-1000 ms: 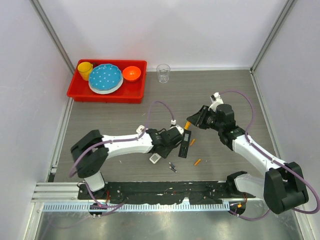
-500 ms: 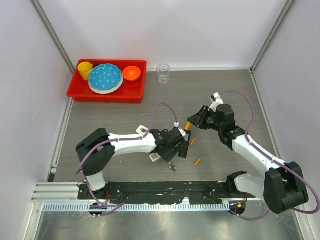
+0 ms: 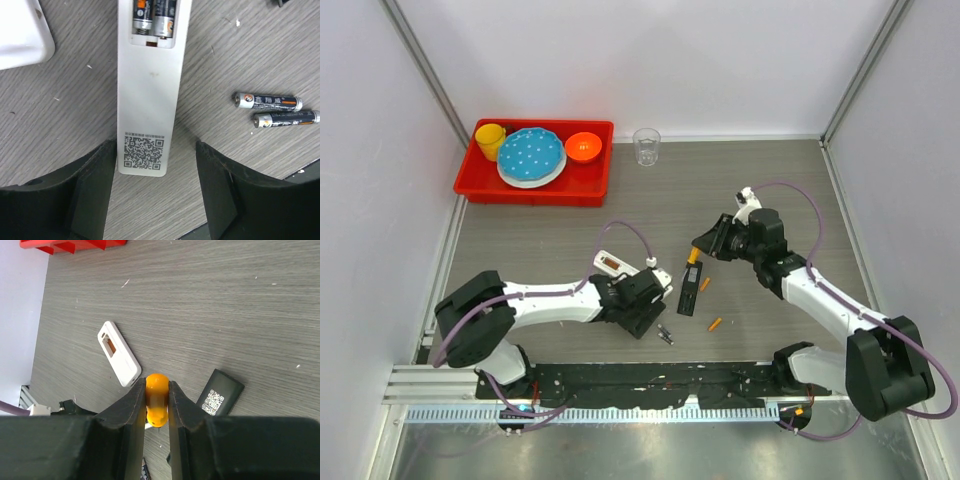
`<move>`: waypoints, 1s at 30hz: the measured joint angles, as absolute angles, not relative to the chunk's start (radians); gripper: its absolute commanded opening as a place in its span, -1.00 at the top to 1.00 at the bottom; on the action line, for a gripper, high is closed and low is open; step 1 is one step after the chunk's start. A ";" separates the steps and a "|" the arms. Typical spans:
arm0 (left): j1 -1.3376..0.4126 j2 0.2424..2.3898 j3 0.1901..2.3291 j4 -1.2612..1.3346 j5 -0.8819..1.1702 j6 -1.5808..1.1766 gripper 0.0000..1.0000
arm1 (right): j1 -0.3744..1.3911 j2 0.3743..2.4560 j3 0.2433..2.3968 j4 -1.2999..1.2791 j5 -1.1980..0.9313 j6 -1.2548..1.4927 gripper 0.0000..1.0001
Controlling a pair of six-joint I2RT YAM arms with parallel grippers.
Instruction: Unload the batteries from the remote control
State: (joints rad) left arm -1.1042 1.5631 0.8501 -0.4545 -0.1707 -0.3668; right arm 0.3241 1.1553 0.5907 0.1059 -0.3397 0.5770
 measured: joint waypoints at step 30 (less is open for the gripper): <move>-1.072 1.538 0.783 -0.251 -0.187 -0.253 0.49 | 0.466 1.252 0.603 0.276 -0.262 0.518 0.98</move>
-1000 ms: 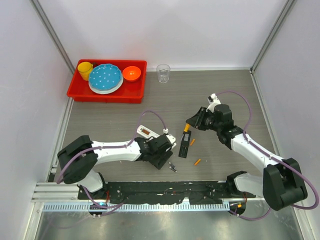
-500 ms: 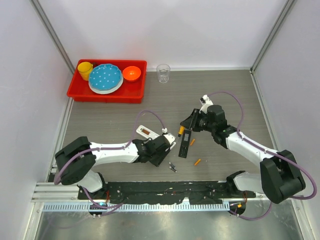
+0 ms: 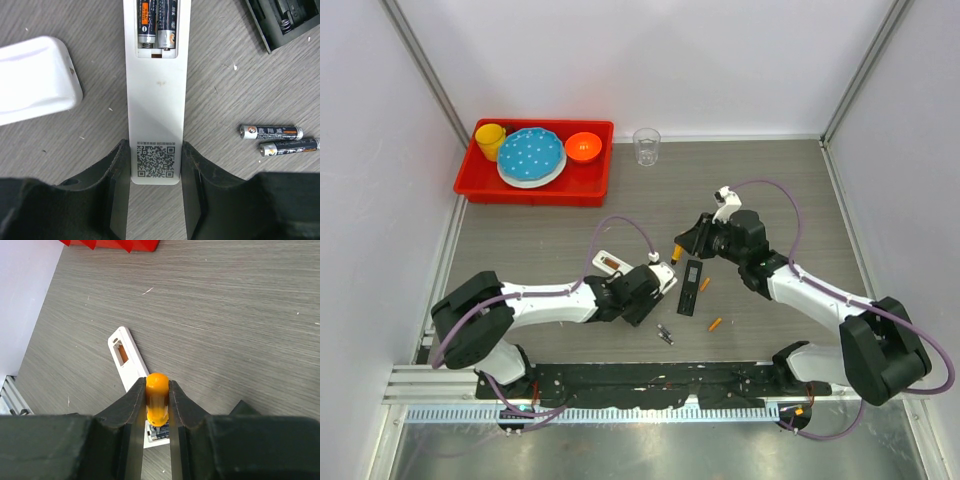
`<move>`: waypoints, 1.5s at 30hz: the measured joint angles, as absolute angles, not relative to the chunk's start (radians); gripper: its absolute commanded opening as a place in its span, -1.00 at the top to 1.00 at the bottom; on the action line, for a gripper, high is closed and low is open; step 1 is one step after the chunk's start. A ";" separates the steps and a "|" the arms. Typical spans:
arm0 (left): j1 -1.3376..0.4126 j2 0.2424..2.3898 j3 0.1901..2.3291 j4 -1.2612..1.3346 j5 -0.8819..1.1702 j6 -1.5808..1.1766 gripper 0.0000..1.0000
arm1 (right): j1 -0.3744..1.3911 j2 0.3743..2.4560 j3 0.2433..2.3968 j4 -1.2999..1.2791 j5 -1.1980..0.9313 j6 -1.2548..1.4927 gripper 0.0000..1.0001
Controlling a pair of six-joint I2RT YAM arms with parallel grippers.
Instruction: Unload the batteries from the remote control
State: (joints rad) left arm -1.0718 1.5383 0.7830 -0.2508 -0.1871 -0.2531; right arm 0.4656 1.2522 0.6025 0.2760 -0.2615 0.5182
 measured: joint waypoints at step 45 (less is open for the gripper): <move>-1.050 1.529 0.732 -0.138 -0.163 -0.229 1.00 | 0.504 1.281 0.577 0.348 -0.113 0.412 0.98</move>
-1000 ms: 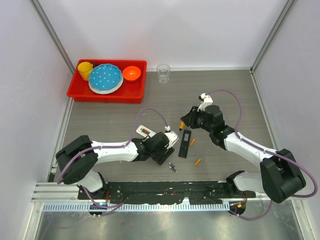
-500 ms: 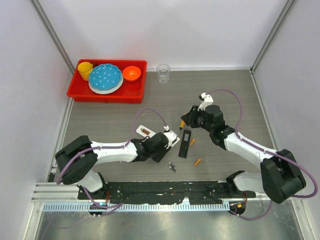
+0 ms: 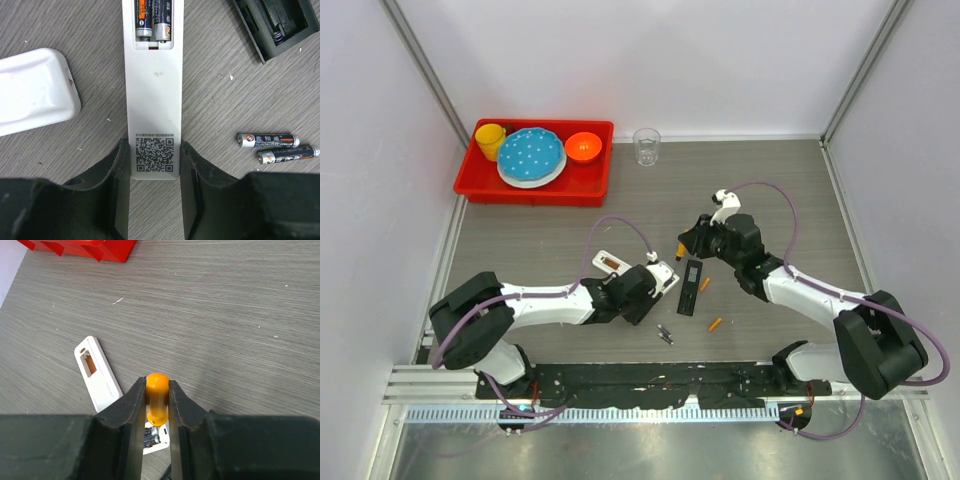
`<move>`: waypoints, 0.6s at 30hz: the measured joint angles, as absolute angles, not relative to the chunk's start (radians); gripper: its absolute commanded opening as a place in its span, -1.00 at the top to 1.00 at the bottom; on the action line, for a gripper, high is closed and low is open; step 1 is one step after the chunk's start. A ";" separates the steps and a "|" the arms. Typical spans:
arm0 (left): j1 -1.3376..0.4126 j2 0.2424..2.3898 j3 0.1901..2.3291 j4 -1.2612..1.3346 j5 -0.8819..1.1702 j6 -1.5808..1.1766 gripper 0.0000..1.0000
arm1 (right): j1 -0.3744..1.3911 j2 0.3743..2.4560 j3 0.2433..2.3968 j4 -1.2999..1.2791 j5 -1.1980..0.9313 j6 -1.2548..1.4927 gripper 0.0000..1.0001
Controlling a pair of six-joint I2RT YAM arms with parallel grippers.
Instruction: Unload the batteries from the remote control
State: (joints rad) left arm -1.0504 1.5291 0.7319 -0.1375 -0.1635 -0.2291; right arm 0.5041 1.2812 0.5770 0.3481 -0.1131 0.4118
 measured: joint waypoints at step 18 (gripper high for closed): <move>-1.048 1.528 0.730 -0.134 -0.160 -0.229 1.00 | 0.526 1.291 0.546 0.394 -0.083 0.407 0.98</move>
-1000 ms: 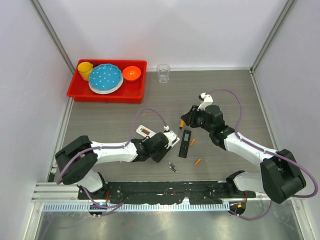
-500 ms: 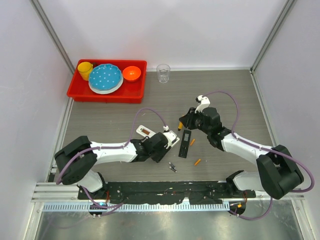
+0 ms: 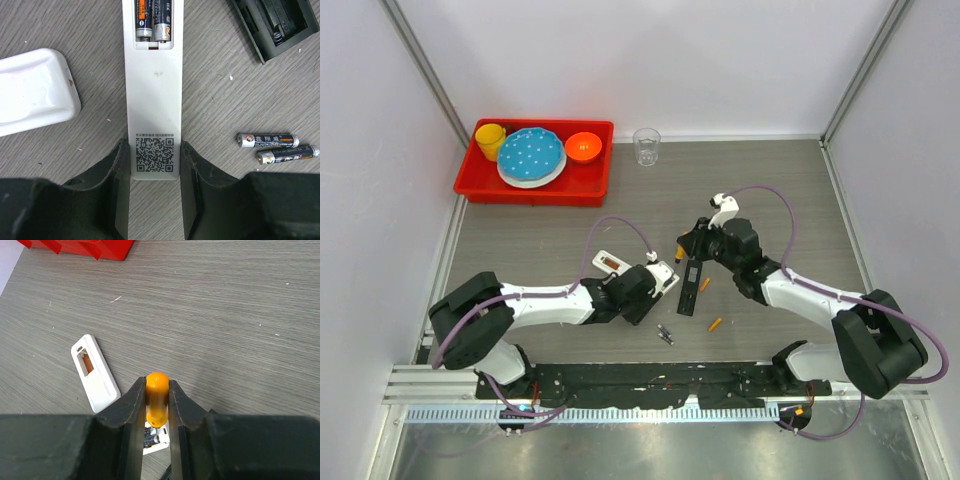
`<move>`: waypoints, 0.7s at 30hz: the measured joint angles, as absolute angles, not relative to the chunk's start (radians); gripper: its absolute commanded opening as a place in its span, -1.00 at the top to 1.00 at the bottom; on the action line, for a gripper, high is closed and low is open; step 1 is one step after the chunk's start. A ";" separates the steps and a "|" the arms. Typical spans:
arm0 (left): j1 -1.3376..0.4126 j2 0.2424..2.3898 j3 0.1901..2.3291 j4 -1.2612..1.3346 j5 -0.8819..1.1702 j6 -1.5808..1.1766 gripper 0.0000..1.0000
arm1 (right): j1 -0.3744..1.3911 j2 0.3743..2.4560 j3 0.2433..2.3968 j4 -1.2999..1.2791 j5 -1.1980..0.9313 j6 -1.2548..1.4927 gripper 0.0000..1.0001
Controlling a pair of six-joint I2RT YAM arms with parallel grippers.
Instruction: Unload the batteries from the remote control
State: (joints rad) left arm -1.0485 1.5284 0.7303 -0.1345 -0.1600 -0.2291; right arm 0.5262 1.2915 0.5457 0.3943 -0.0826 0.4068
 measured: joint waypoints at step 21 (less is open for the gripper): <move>-1.046 1.528 0.730 -0.134 -0.156 -0.228 1.00 | 0.600 1.234 0.534 0.329 0.060 0.371 0.98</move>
